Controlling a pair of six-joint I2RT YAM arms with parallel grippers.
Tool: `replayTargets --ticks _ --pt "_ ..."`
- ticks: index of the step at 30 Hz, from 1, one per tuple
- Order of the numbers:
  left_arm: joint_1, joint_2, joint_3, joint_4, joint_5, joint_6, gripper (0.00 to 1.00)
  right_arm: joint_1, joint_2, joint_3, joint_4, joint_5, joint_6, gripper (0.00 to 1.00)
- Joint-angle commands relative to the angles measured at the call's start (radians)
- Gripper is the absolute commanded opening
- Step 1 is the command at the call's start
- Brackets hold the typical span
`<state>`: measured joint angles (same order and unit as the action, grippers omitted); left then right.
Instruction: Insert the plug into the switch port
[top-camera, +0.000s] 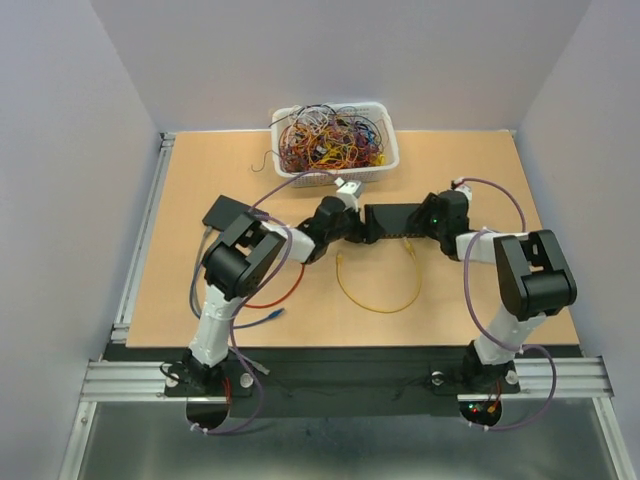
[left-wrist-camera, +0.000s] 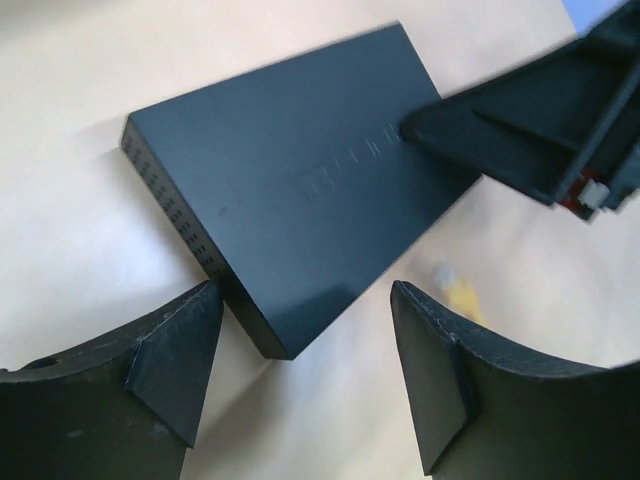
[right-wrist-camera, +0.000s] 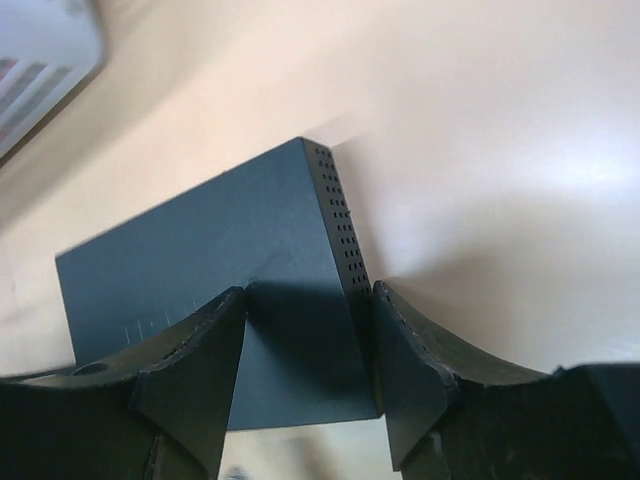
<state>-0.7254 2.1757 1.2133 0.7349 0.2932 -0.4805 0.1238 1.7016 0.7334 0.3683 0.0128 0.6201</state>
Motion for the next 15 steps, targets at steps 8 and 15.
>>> replayTargets --ticks 8,15 --pt "0.038 -0.246 -0.572 0.285 0.041 -0.119 0.76 0.283 0.217 0.188 -0.037 -0.114 0.004 0.58" --pt "0.096 -0.266 -0.6 0.288 0.038 -0.107 0.76 0.287 0.187 0.227 -0.1 -0.042 -0.052 0.65"
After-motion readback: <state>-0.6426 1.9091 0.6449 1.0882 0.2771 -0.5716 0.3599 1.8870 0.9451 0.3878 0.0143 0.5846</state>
